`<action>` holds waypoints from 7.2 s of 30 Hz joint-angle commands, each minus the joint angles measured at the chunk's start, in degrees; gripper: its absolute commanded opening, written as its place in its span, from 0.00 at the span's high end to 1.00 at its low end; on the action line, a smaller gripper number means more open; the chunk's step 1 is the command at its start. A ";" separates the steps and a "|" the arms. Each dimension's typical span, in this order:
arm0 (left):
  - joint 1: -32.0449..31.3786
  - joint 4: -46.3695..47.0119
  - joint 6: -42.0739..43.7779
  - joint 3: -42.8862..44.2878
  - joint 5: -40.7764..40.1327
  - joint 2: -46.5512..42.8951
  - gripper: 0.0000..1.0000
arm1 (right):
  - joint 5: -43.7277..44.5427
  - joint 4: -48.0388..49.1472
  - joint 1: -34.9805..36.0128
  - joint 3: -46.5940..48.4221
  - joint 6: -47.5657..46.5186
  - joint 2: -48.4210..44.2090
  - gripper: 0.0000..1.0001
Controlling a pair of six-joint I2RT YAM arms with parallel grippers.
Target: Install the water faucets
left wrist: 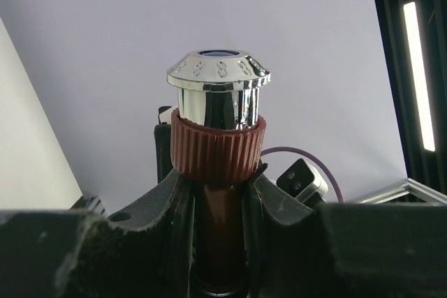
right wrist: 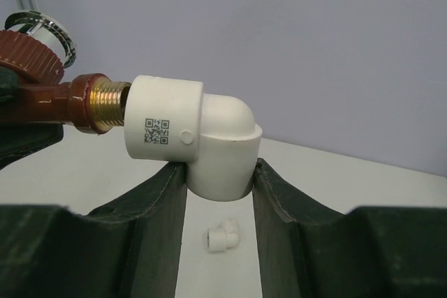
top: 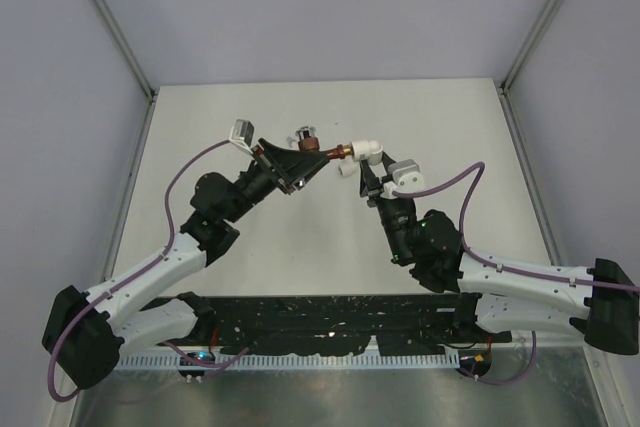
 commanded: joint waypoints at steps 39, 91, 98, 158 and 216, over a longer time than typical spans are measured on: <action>-2.04 -4.37 6.25 3.95 0.09 -1.94 1.00 | -6.26 1.25 1.35 -0.83 -3.00 -2.12 0.95; -3.97 7.66 44.73 -5.01 -1.32 -8.00 1.00 | -12.32 -38.92 1.97 19.38 20.37 2.53 0.95; -3.97 9.77 56.16 -6.07 5.09 -7.30 1.00 | -15.40 -48.14 1.97 25.27 23.27 4.20 0.95; 0.41 18.40 68.08 -24.09 -8.44 -11.69 1.00 | -46.95 -68.20 -8.75 31.52 30.40 4.39 0.16; 22.75 -1.39 11.00 -8.45 31.73 -15.21 1.00 | -78.68 -22.49 -17.02 8.22 5.00 -0.54 0.36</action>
